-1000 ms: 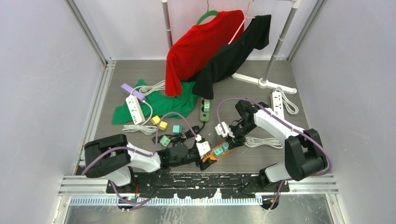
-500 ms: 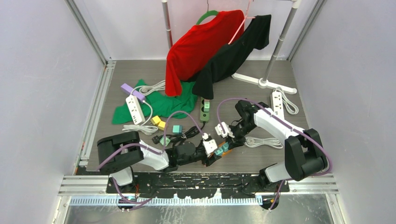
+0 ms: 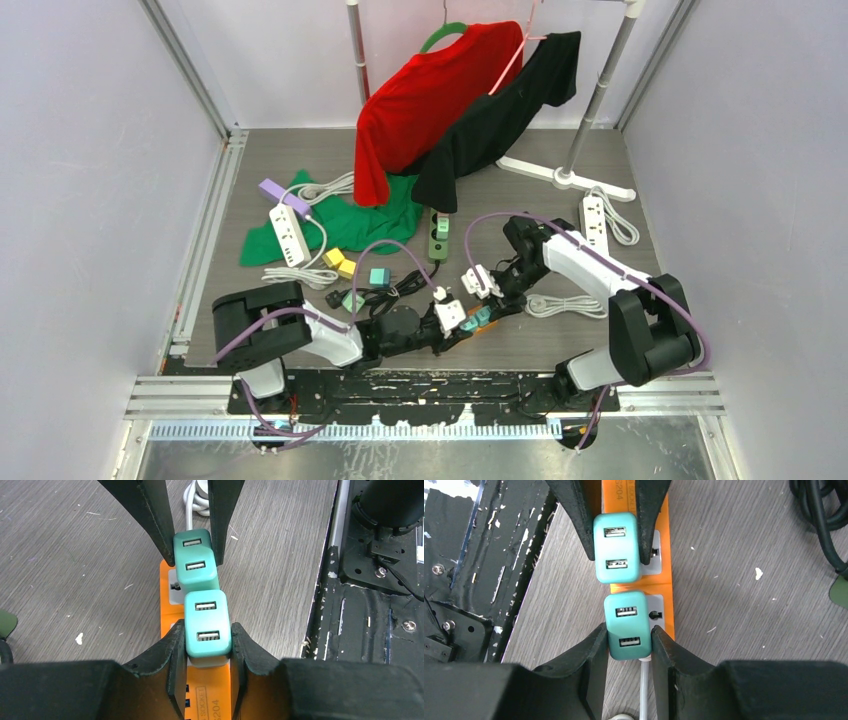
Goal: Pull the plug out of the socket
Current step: Remove the plug from the socket.
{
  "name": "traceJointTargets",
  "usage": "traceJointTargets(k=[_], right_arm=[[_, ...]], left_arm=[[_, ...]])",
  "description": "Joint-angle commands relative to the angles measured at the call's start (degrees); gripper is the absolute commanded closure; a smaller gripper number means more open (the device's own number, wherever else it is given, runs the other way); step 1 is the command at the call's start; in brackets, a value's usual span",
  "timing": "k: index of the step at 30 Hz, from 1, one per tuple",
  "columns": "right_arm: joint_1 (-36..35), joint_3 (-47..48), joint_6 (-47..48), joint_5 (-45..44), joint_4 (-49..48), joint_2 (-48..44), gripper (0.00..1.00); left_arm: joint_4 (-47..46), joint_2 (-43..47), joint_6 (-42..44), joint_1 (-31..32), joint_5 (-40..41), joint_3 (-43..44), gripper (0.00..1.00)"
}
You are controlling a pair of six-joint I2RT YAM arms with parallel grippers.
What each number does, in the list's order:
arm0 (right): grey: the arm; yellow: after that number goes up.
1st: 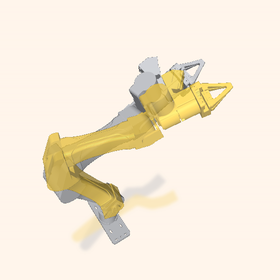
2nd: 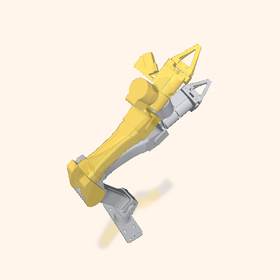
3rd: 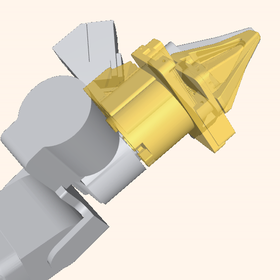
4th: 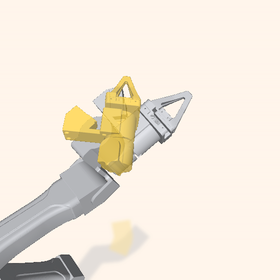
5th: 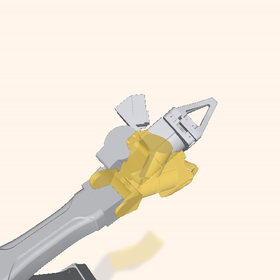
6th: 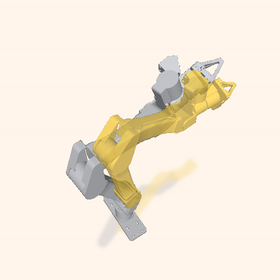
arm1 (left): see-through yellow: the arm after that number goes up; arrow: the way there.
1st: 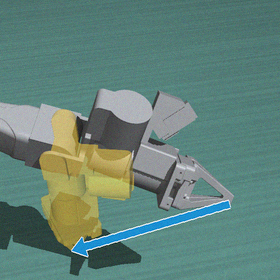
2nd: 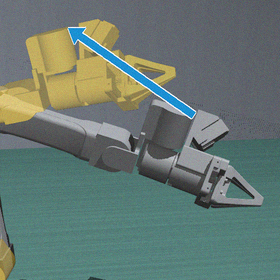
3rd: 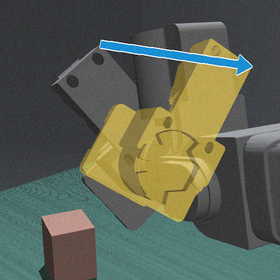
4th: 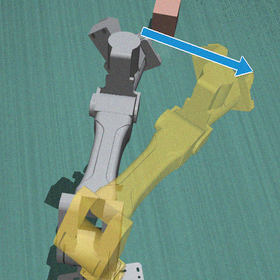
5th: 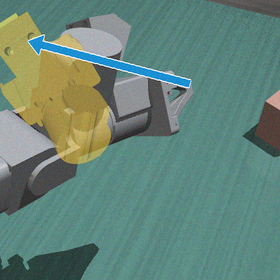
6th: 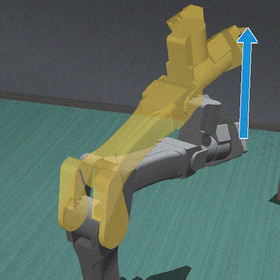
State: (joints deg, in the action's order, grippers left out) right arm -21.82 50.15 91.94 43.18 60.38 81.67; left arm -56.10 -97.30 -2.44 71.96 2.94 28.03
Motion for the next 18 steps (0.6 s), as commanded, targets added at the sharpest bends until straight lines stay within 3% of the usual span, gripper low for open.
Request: traceJointTargets(k=[1,9,13,18], right_arm=[[-2.59,1.2,2.89,7.53,4.44,0.77,0.9],[-1.13,2.77,-15.63,-1.51,-6.64,-0.83,0.95],[-0.31,1.65,-8.72,-3.83,-2.14,-0.73,0.95],[-0.9,0.72,5.85,3.29,7.18,-1.1,0.93]], left_arm=[[-3.43,0.3,0.19,-1.1,0.13,-0.3,1.0],[-3.56,0.4,-3.23,-3.74,-1.85,-2.86,1.0],[-5.46,-0.11,-4.09,-4.89,-1.37,-4.93,1.0],[-5.72,-0.83,-4.11,-5.34,-1.65,-5.01,1.0]])
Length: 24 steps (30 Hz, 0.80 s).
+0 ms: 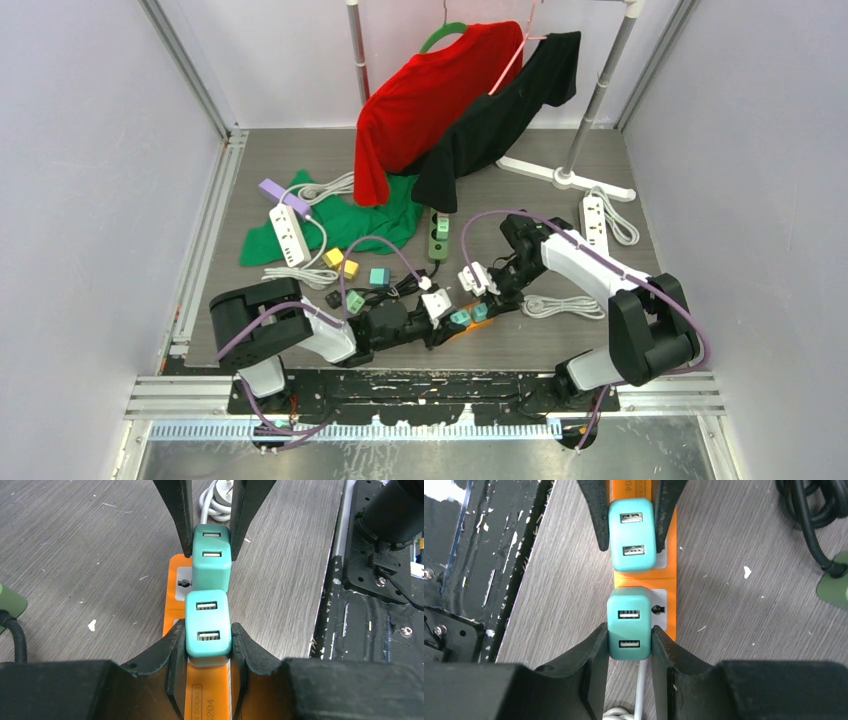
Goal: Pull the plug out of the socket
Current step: Remove the plug from the socket.
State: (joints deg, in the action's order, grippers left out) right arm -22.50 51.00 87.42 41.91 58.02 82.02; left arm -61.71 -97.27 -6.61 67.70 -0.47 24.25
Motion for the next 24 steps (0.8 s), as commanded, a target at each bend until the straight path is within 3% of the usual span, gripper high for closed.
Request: traceJointTargets(k=[1,4,7,13,16,24], right_arm=[[-0.66,-0.47,12.05,5.76,10.05,-1.69,0.93],[-2.24,-0.66,9.7,7.41,7.22,-1.93,0.99],[-2.46,0.05,-1.02,8.08,0.72,-1.95,0.99],[-1.66,0.49,-14.01,-1.35,-8.5,-3.04,0.99],[0.2,1.34,-11.65,-0.65,-5.1,-3.73,0.99],[1.23,2.68,5.38,3.66,10.13,-0.97,0.99]], left_arm=[[-0.11,-1.14,-0.02,-1.08,1.48,-1.06,1.0],[-0.12,-2.03,-0.24,-1.08,0.93,-0.41,1.0],[0.0,-2.82,-0.24,-1.07,0.69,-0.09,1.0],[0.01,-3.34,0.02,-1.23,0.68,-0.2,1.0],[0.08,-3.31,-0.25,-1.62,0.6,-0.55,1.0],[0.77,-2.86,-1.2,-2.55,0.47,-0.99,1.0]])
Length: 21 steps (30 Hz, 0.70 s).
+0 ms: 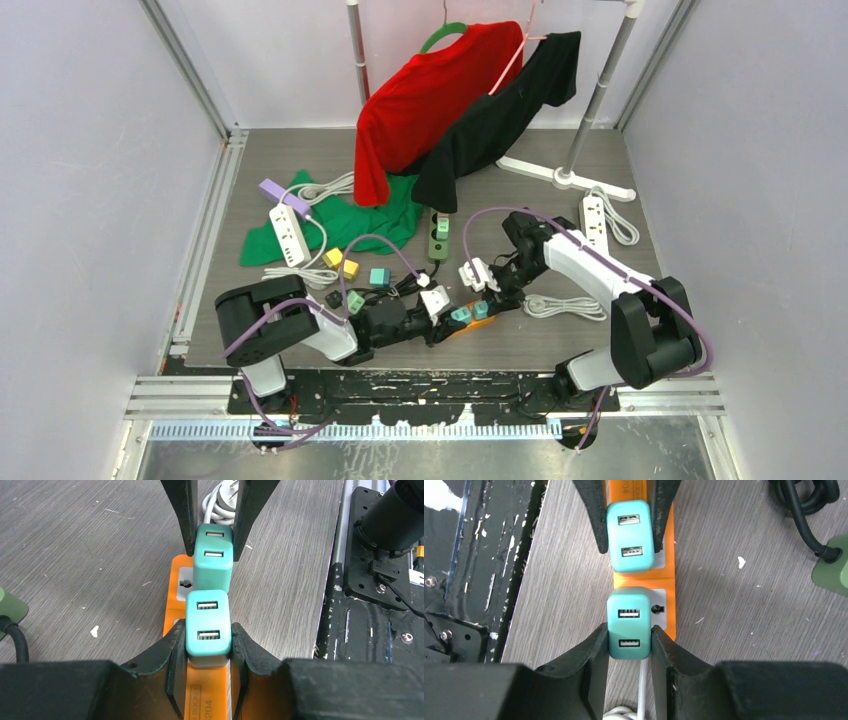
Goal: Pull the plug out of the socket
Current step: Remove the plug from the socket.
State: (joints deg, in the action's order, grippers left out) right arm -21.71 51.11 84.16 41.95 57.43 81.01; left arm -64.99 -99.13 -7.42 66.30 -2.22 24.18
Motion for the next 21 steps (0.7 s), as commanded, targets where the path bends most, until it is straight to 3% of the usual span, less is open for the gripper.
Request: traceJointTargets(k=[1,4,12,16,21], right_arm=[[0.26,2.4,10.42,4.78,11.82,0.36,0.99],[-1.33,1.53,12.46,7.44,11.72,0.34,0.98],[-3.2,2.2,0.2,6.19,3.39,-0.25,0.99],[-1.21,4.82,-2.31,5.49,5.79,-1.28,0.99],[2.31,6.05,0.92,9.07,10.51,-2.72,0.99]], left_arm=[[4.41,-0.87,-0.38,-1.17,2.11,-0.75,1.0],[5.02,-0.76,-0.4,-1.24,1.83,-0.42,1.0],[6.63,-0.99,-0.61,-1.5,1.24,0.07,1.0],[6.61,-0.98,-1.19,-1.92,1.01,-0.02,1.0],[6.68,-0.8,-1.9,-2.14,0.55,0.13,1.0]])
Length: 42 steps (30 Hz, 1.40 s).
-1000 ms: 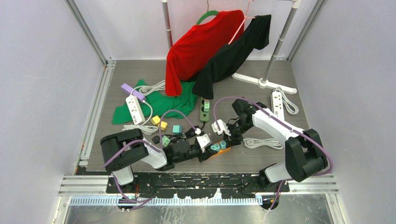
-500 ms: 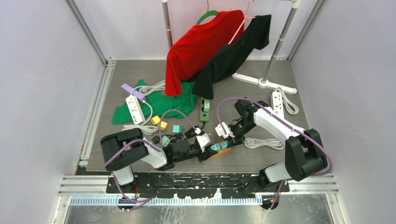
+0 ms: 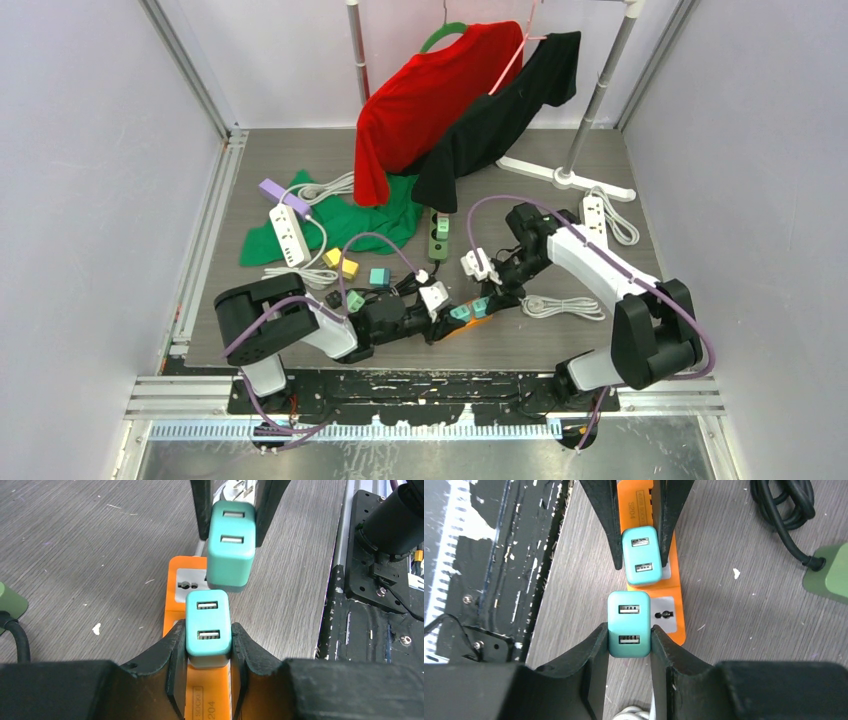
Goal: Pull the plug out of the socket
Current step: Remove the plug from the socket.
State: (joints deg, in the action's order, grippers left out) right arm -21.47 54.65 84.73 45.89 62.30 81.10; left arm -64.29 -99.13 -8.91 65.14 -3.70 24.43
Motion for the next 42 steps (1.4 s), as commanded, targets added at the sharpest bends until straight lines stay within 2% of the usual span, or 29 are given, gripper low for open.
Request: traceJointTargets(k=[1,4,8,9,12,15,23,31,36,42], right_arm=[[2.44,2.66,0.58,5.41,6.12,-2.87,0.99],[3.0,3.74,-0.78,6.04,7.21,-2.53,0.99],[3.49,5.82,-5.45,7.47,8.0,-1.88,0.99],[3.68,6.41,-7.48,7.5,7.82,-1.76,0.99],[3.96,8.31,-13.01,7.62,7.84,-0.88,0.99],[4.24,10.39,-14.62,8.4,10.01,0.71,0.99],[4.45,14.76,-10.4,10.67,19.14,5.51,0.99],[4.42,14.8,-8.47,12.56,21.39,5.74,0.99],[4.45,14.52,-7.43,13.48,22.13,5.98,0.99],[4.44,14.37,-6.95,13.78,22.51,6.0,0.99]], left_arm=[[5.99,-0.69,-0.67,-1.05,1.94,0.03,1.0],[7.04,0.2,-1.37,-1.22,1.58,0.78,0.99],[13.1,3.35,-2.61,-1.42,1.42,2.52,0.52],[14.54,4.39,-2.94,-1.38,1.42,2.84,0.43],[18.66,7.94,-3.49,-1.42,1.58,3.92,0.31],[22.38,11.55,-3.61,-1.38,1.35,4.7,0.26],[26.86,21.78,-4.6,-1.51,-4.07,4.63,0.25],[25.91,28.82,-12.29,-2.93,-9.44,3.93,0.16],[21.17,28.71,-21.78,-6.1,-14.46,3.95,0.13],[12.15,22.08,-33.65,-8.72,-21.11,5.52,0.14]])
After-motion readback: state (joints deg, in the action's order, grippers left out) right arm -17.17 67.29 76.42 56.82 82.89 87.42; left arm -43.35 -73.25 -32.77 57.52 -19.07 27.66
